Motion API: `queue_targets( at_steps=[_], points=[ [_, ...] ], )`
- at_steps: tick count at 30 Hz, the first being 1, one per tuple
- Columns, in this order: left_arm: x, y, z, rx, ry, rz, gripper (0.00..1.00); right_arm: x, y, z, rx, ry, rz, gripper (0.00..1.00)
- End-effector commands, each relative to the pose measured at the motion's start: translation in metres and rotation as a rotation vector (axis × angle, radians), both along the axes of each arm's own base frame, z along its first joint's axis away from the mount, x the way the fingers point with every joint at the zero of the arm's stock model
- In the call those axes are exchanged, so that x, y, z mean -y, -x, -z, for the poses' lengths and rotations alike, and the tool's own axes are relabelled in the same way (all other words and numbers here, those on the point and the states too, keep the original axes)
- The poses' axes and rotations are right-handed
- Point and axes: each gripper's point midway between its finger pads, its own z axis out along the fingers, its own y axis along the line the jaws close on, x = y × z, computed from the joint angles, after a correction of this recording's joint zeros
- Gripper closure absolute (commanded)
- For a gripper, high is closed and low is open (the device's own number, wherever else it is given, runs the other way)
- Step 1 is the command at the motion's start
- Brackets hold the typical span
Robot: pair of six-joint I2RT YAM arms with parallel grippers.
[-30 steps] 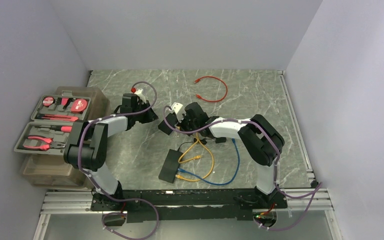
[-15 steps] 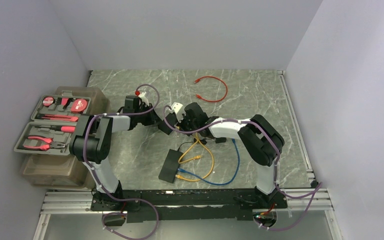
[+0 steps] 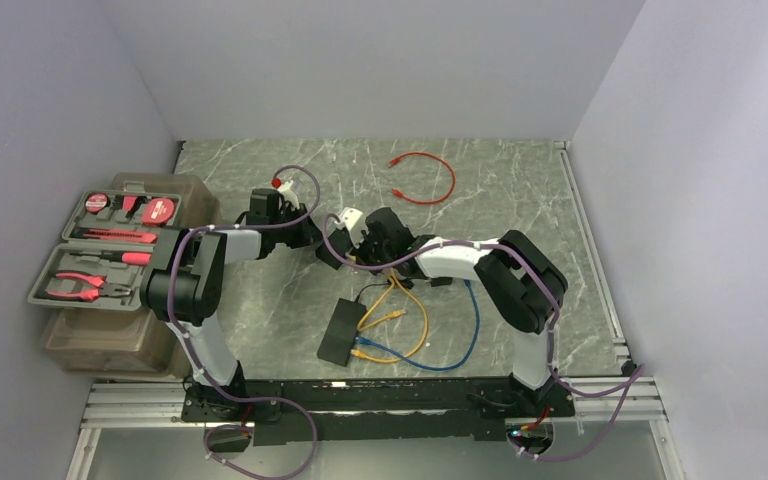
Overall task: Insert the plug into the switch port
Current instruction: Insert the connector into the switch port.
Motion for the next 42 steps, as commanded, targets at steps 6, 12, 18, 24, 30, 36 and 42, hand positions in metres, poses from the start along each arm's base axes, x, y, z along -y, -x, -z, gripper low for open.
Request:
queue_targets(
  at_steps=[6, 12, 18, 24, 30, 36, 42],
  points=[
    [0.008, -0.006, -0.004, 0.031, 0.022, 0.033, 0.85, -0.008, 0.004, 0.003, -0.009, -0.008, 0.002, 1.0],
    [0.008, -0.002, 0.001, 0.02, 0.019, 0.033, 0.85, -0.009, 0.004, 0.006, -0.016, 0.002, 0.009, 1.0],
    [0.008, -0.001, 0.001, 0.019, 0.017, 0.034, 0.85, -0.01, 0.003, 0.005, -0.012, -0.01, 0.015, 1.0],
    [0.009, 0.001, 0.003, 0.014, 0.025, 0.039, 0.86, -0.012, -0.002, 0.002, 0.002, -0.011, 0.027, 1.0],
    [0.012, 0.003, 0.005, 0.009, 0.029, 0.046, 0.86, -0.016, -0.007, -0.005, 0.013, -0.019, 0.027, 1.0],
    [0.014, 0.005, 0.006, 0.005, 0.027, 0.051, 0.86, -0.018, -0.01, -0.013, 0.028, -0.03, 0.032, 1.0],
    [0.02, 0.008, 0.005, 0.005, 0.038, 0.059, 0.87, -0.021, -0.012, -0.015, 0.03, -0.028, 0.03, 1.0]
  ],
)
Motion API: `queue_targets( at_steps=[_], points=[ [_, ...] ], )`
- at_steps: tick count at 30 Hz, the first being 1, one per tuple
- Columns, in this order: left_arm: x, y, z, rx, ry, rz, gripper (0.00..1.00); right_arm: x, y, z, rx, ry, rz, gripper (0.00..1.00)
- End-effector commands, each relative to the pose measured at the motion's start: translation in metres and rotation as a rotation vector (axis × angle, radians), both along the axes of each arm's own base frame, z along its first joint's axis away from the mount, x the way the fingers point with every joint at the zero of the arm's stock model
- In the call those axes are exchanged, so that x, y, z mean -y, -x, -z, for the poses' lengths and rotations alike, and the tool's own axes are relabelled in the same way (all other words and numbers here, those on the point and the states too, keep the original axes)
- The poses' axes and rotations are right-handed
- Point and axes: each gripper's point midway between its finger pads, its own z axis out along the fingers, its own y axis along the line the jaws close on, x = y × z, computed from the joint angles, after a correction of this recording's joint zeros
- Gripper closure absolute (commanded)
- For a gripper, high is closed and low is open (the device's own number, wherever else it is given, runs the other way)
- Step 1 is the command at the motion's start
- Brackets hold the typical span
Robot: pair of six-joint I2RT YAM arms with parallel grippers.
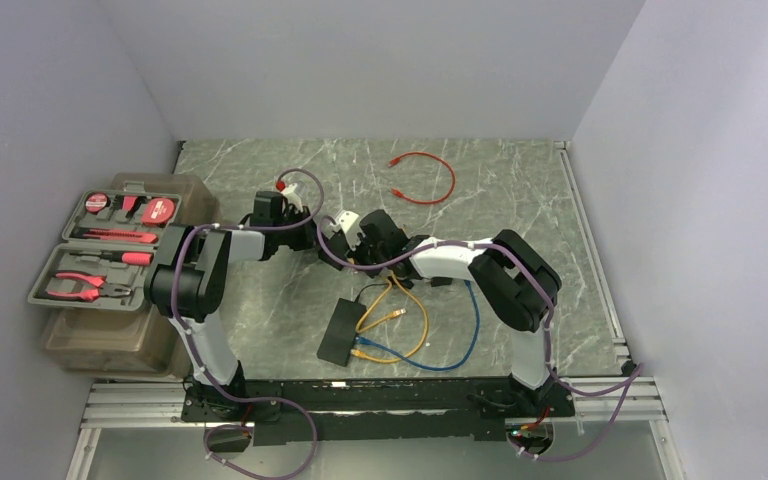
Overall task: Insert the plug into the switch port
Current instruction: Insert the connector into the switch port.
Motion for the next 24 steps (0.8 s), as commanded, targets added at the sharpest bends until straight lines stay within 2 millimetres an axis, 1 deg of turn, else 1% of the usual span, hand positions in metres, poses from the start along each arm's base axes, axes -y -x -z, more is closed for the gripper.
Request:
queue_targets(
  at_steps=[1, 6, 17, 24],
  points=[
    [0.016, 0.006, -0.004, 0.014, 0.034, 0.045, 0.87, -0.017, -0.017, -0.025, 0.062, -0.058, 0.014, 1.0],
    [0.027, 0.02, 0.001, -0.001, 0.037, 0.073, 0.87, -0.019, -0.02, -0.027, 0.076, -0.067, 0.019, 1.0],
    [0.037, 0.038, 0.009, -0.04, 0.054, 0.115, 0.89, -0.02, -0.027, -0.037, 0.116, -0.073, 0.021, 1.0],
    [0.05, 0.056, 0.012, -0.049, 0.08, 0.167, 0.9, -0.026, -0.037, -0.053, 0.165, -0.111, 0.037, 1.0]
  ],
)
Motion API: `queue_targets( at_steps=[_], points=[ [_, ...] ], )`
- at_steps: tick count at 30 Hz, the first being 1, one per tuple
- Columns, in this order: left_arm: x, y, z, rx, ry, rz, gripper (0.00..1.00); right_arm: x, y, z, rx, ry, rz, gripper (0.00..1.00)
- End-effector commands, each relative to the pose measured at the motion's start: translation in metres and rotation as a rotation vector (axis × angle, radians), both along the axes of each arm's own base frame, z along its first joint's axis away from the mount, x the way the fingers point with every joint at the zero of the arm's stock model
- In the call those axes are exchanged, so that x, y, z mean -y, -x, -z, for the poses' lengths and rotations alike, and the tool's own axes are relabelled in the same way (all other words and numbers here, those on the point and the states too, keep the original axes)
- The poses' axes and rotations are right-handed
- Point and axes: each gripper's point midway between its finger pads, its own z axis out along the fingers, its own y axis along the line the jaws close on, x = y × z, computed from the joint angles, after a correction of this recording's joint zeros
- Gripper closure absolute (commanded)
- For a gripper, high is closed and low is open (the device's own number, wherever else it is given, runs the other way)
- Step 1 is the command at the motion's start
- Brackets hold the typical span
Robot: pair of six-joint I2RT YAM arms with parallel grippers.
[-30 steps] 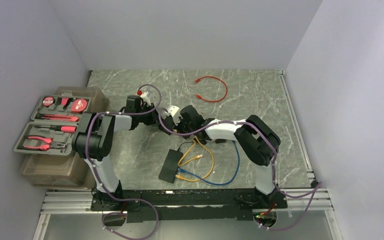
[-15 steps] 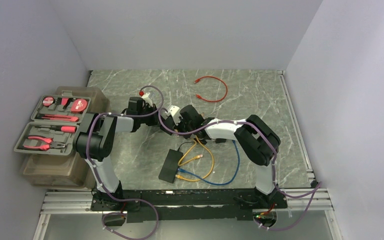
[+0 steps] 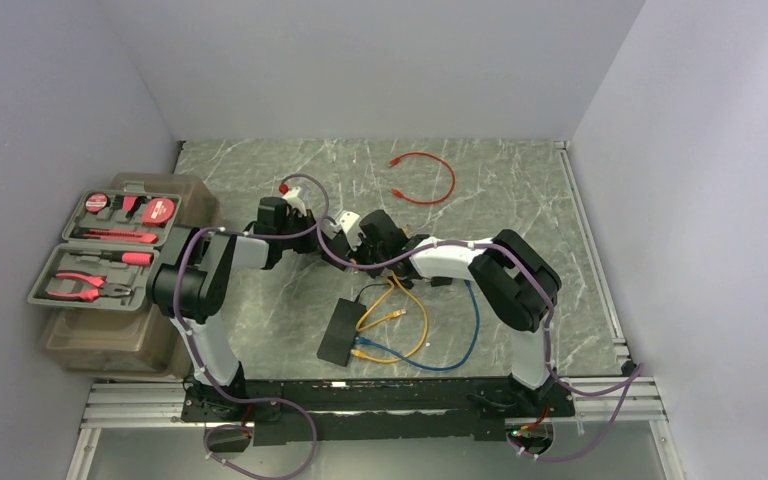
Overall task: Insert the plug into the switch port
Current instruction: Insert the connector into the switch port.
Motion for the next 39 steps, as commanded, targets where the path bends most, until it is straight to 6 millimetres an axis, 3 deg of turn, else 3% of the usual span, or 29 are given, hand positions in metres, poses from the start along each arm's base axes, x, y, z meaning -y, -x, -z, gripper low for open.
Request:
queue_targets(
  at_steps=[1, 26, 33, 39],
  points=[
    [0.04, 0.055, 0.009, -0.119, 0.08, 0.169, 0.9, -0.032, -0.038, -0.059, 0.175, -0.144, 0.02, 1.0],
    [0.057, 0.075, 0.011, -0.113, 0.109, 0.247, 0.92, -0.064, -0.067, -0.117, 0.322, -0.31, -0.068, 1.0],
    [0.063, 0.077, 0.005, -0.097, 0.118, 0.269, 0.92, -0.073, -0.068, -0.117, 0.327, -0.334, -0.127, 1.0],
    [0.063, 0.078, -0.001, -0.084, 0.122, 0.273, 0.93, -0.073, -0.055, -0.114, 0.316, -0.346, -0.18, 1.0]
  ],
)
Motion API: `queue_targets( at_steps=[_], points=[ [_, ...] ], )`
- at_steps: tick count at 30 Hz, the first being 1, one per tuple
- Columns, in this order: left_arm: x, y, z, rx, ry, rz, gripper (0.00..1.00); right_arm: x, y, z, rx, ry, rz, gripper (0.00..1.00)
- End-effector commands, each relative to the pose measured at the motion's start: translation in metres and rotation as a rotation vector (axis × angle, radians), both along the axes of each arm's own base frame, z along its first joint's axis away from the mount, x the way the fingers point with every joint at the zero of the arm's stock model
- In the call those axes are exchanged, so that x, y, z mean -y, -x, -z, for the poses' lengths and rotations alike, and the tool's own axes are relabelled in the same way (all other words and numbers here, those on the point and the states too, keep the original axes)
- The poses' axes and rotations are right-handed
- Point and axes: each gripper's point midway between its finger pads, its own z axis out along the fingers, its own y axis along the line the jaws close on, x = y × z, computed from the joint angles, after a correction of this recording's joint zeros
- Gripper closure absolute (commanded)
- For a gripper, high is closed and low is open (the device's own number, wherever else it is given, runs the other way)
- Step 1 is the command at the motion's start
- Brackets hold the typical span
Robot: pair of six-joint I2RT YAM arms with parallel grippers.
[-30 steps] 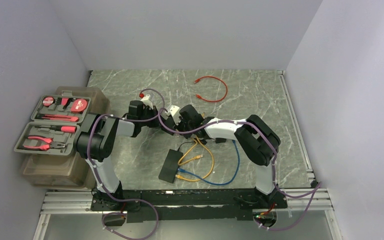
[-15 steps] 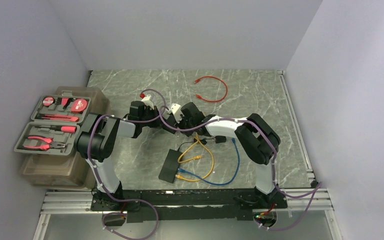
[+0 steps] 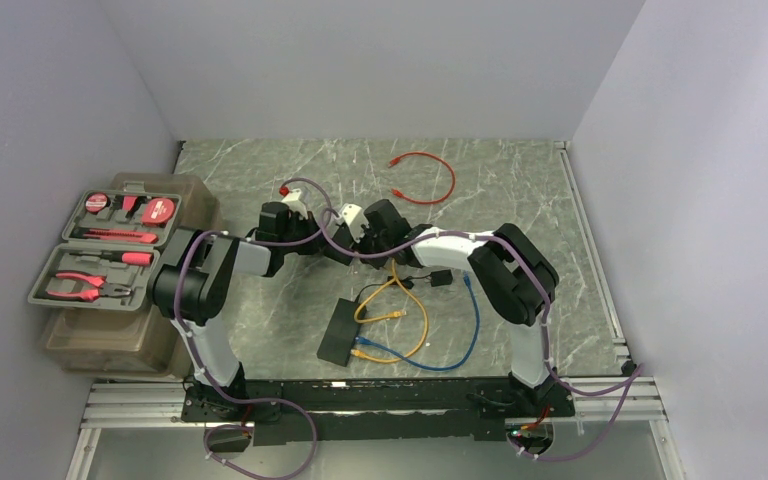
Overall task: Insert the plug into the switch port
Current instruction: Insert the connector into the switch port.
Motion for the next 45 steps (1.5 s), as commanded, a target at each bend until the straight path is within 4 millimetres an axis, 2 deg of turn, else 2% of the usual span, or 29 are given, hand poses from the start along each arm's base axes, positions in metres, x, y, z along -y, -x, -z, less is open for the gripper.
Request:
queue_targets(
  at_steps=[1, 7, 11, 20, 27, 31, 36, 40, 45],
  points=[
    [0.061, 0.079, 0.0, -0.172, 0.135, 0.3, 0.93, -0.077, -0.033, -0.11, 0.309, -0.36, -0.143, 1.0],
    [0.071, 0.084, -0.004, -0.168, 0.141, 0.328, 0.93, -0.079, -0.025, -0.11, 0.307, -0.37, -0.185, 1.0],
    [0.076, 0.087, -0.006, -0.162, 0.141, 0.346, 0.93, -0.082, -0.021, -0.123, 0.338, -0.402, -0.214, 1.0],
    [0.09, 0.094, -0.005, -0.163, 0.141, 0.387, 0.93, -0.091, -0.025, -0.144, 0.39, -0.419, -0.255, 1.0],
    [0.098, 0.099, -0.006, -0.165, 0.155, 0.412, 0.93, -0.105, -0.026, -0.167, 0.418, -0.47, -0.3, 1.0],
    [0.101, 0.101, -0.011, -0.154, 0.157, 0.427, 0.93, -0.11, -0.028, -0.172, 0.421, -0.484, -0.312, 1.0],
    [0.1, 0.103, -0.014, -0.145, 0.157, 0.432, 0.93, -0.104, -0.023, -0.168, 0.413, -0.478, -0.31, 1.0],
    [0.096, 0.102, -0.018, -0.135, 0.141, 0.414, 0.92, -0.096, -0.009, -0.158, 0.375, -0.457, -0.33, 1.0],
    [0.086, 0.102, -0.019, -0.131, 0.114, 0.379, 0.88, -0.08, 0.013, -0.129, 0.311, -0.405, -0.353, 1.0]
  ],
)
